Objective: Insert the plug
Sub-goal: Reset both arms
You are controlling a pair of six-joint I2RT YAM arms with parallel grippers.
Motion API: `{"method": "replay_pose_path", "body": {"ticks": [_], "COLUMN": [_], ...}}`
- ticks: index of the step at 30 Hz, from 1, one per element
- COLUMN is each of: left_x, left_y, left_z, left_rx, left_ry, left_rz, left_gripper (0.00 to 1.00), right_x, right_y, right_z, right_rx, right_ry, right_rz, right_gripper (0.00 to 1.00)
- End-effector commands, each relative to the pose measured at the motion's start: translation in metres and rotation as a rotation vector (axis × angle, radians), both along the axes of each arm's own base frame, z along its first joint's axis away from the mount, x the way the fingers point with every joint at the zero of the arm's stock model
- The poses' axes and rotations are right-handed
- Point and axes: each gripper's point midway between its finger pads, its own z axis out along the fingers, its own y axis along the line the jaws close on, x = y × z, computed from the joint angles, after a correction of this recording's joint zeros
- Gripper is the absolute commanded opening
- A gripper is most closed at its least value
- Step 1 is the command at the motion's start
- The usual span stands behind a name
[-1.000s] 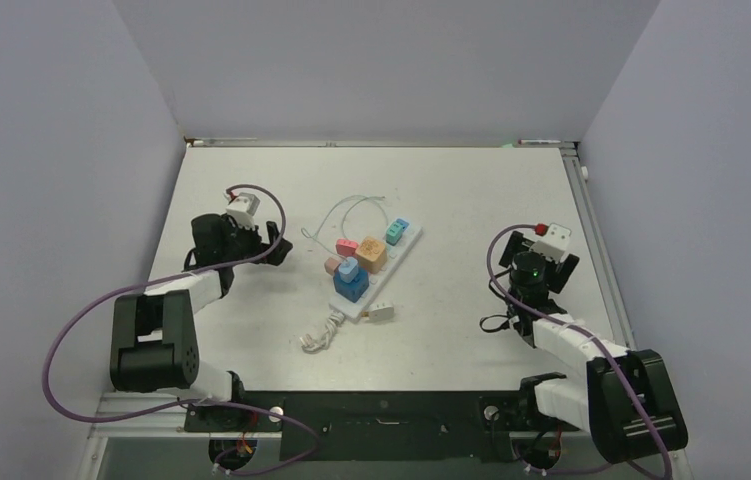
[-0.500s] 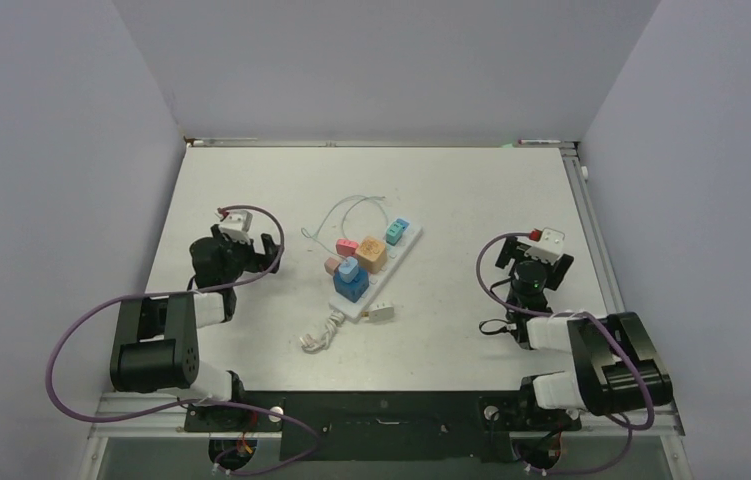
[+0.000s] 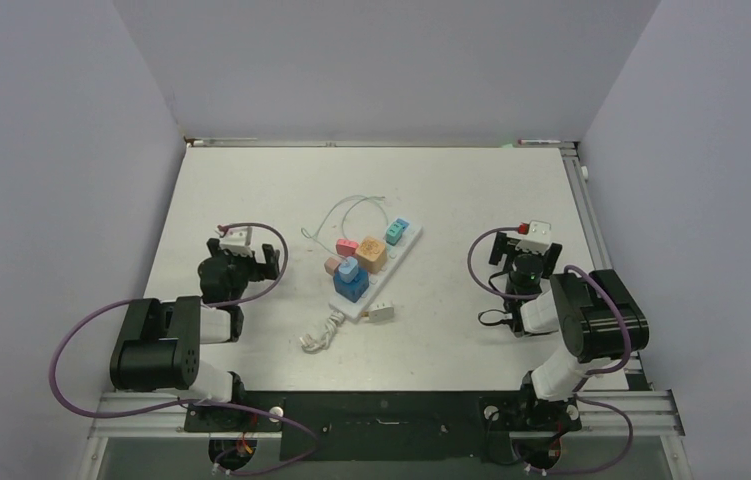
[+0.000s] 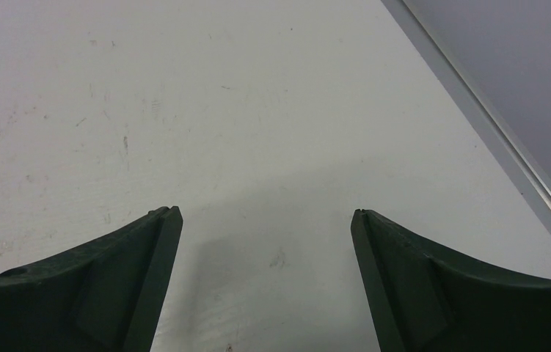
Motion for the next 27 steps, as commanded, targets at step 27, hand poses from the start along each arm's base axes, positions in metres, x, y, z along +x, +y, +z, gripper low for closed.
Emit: {"method": "replay_pose_path", "body": {"ticks": [27], "left_x": [0.0121], "left_y": [0.0062], "left_z": [0.0308], "left_rx": [-0.005], "left_ry": [-0.118], "left_rz": [0.04], "left_gripper": [0.96], "right_x": [0.0081], "right_y": [0.0056], "right_z": [0.0193], "right_rx": [0.019], "right_ry": [-0.078], "right_rz": [0.042], "right_gripper": [0.9]}}
